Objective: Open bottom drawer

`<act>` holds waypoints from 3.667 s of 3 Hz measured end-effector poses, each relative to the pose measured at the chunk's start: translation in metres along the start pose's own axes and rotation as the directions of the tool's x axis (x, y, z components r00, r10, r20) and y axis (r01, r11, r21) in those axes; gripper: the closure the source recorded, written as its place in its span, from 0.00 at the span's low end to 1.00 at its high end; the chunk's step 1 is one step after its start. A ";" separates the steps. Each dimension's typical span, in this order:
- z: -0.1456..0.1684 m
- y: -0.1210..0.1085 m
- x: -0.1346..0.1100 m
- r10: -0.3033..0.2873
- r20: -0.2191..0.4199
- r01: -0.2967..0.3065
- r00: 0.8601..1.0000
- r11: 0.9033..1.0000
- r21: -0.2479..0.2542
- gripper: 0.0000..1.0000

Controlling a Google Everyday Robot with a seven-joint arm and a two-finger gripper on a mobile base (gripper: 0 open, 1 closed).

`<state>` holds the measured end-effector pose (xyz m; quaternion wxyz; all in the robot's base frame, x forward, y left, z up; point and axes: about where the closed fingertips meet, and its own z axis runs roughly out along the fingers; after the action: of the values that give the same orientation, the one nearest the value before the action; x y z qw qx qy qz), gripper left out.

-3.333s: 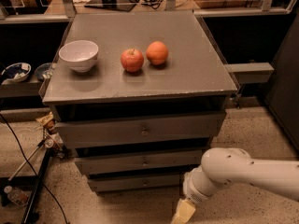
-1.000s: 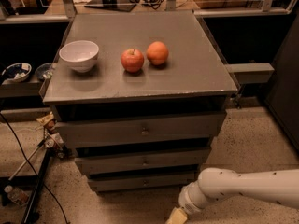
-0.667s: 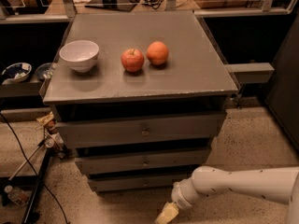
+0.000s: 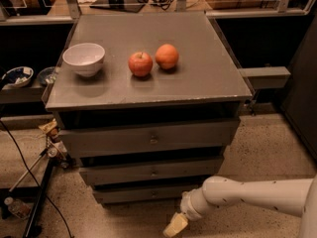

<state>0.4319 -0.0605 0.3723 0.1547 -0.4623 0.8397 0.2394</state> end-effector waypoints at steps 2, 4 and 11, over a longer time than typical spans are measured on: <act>0.027 -0.023 -0.017 -0.002 0.061 0.001 0.998 1.000 0.022 0.00; 0.067 -0.061 -0.025 0.033 0.075 -0.041 0.997 0.995 0.096 0.00; 0.144 -0.161 -0.010 0.076 0.043 -0.082 0.996 0.983 0.163 0.00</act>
Offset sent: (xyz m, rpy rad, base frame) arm 0.0486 0.0260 -0.0213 0.0404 -0.0440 -0.0220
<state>0.5797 -0.0487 0.2148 0.1982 -0.4098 0.8713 0.1834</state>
